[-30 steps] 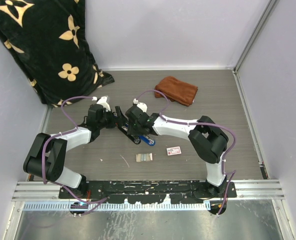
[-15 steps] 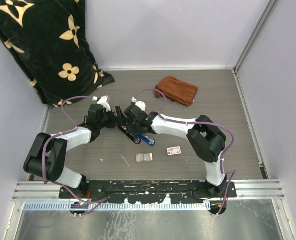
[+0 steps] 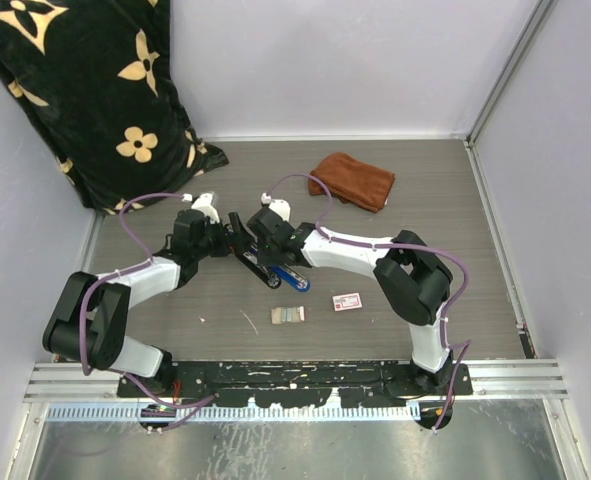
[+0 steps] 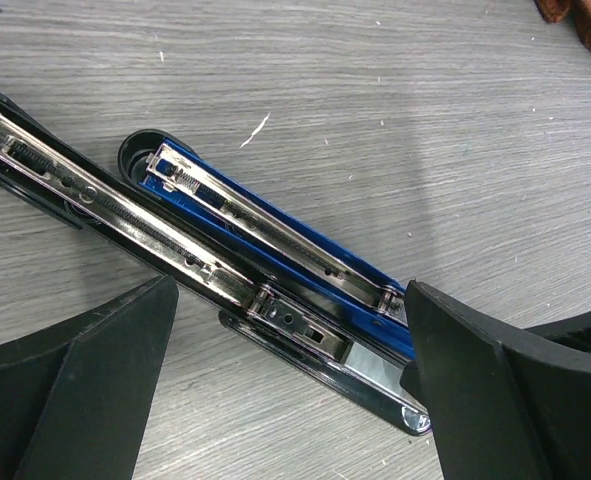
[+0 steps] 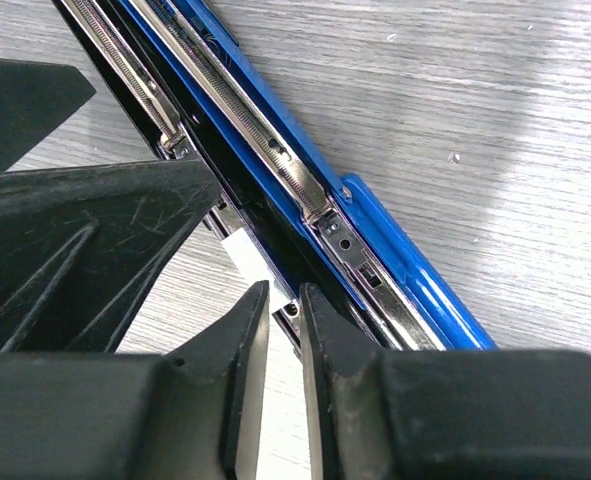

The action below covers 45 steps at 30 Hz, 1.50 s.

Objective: Load the staples into the stapler
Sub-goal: Install the staple into the stapler.

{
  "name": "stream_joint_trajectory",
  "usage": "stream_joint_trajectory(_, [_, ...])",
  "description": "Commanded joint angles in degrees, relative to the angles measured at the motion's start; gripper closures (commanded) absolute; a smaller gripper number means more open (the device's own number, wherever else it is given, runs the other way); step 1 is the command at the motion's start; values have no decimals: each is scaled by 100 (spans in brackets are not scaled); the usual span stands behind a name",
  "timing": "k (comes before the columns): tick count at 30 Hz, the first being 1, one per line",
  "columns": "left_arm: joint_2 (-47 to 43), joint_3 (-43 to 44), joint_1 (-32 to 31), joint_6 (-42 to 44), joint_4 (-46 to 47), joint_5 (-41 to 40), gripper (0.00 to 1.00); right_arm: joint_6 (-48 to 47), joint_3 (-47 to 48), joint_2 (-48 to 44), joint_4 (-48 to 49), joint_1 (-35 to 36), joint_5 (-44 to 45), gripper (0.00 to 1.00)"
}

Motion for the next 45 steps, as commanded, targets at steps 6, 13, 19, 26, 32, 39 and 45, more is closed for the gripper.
stream_joint_trajectory(6, [-413, -97, 18, 110, 514, -209, 1, -419, 509, -86, 180, 33, 114, 81])
stream_joint_trajectory(13, [-408, -97, 13, 108, 518, -201, 1, -479, 663, 127, 180, 21, -125, 84])
stream_joint_trajectory(19, [-408, -105, 19, 108, 507, -231, 0, -421, 608, 244, 164, 21, -278, 85])
stream_joint_trajectory(26, [-413, -105, 15, 105, 508, -253, 1, -341, 472, 317, 154, 21, -338, 86])
stream_joint_trajectory(32, [-409, -104, 9, 110, 512, -253, 1, -313, 442, 360, 128, 21, -295, 86])
stream_joint_trajectory(39, [-422, -106, 16, 104, 509, -253, 1, -219, 351, 457, 78, 21, -253, 86])
stream_joint_trajectory(45, [-424, -106, 18, 111, 509, -253, 1, -125, 206, 438, 66, 21, -140, 86])
